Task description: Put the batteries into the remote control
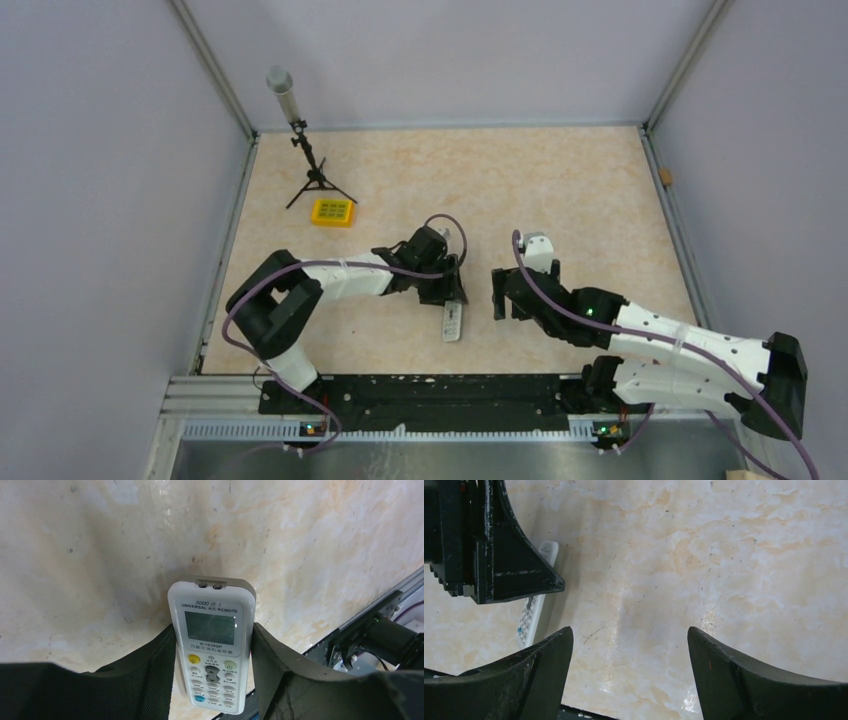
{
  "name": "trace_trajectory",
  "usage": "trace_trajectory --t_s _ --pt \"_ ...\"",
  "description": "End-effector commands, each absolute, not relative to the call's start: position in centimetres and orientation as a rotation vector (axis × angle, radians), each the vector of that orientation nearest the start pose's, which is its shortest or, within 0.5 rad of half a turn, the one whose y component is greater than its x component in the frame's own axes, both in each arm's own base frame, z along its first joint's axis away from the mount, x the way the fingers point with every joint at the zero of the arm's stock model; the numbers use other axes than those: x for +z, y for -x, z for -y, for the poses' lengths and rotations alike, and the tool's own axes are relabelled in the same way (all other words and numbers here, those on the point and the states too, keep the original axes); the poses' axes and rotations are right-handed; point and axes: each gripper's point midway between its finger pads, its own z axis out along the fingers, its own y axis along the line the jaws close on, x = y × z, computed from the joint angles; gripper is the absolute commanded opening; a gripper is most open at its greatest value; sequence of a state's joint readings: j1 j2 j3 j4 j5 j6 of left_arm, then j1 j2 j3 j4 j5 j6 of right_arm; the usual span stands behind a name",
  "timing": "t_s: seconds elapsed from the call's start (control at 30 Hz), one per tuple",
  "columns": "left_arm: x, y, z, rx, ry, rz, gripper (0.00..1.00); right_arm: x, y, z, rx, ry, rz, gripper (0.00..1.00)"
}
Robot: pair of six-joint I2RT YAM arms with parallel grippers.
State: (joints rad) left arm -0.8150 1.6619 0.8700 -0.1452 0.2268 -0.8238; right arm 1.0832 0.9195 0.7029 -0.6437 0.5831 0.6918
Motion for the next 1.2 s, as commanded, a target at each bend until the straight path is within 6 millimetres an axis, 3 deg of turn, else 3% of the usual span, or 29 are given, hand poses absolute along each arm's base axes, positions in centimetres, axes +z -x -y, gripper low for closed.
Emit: trace_trajectory --t_s 0.0,0.27,0.33,0.37,0.57,0.8,1.03,1.17 --pt "4.2 -21.6 33.9 -0.898 -0.142 -2.715 0.32 13.8 -18.5 -18.1 0.235 0.167 -2.224 0.82" --pt "3.4 -21.8 34.6 -0.911 -0.145 -2.728 0.62 13.7 -18.4 -18.5 0.264 0.182 -2.226 0.84" --pt "3.7 -21.9 34.4 -0.904 -0.144 -2.712 0.96 13.9 -18.3 -18.6 0.273 0.188 -2.223 0.84" --pt "4.1 -22.0 34.4 -0.901 -0.143 -2.695 0.98 14.1 -18.4 -18.7 0.278 0.188 -2.220 0.84" --pt "7.0 -22.2 33.1 -0.878 -0.145 -2.614 0.99 15.6 -18.2 -19.2 0.324 0.223 -2.203 0.84" --pt "12.7 -22.3 30.9 -0.839 -0.206 -2.474 0.99 19.1 -18.4 -19.0 0.365 0.262 -2.122 0.85" --pt "18.2 -22.1 26.2 -0.706 -0.237 -2.299 0.99 24.4 -18.8 -18.0 0.431 0.220 -1.975 0.85" --pt "21.5 -21.3 23.4 -0.692 -0.225 -2.163 0.99 26.0 -18.2 -17.9 0.486 0.240 -1.934 0.85"
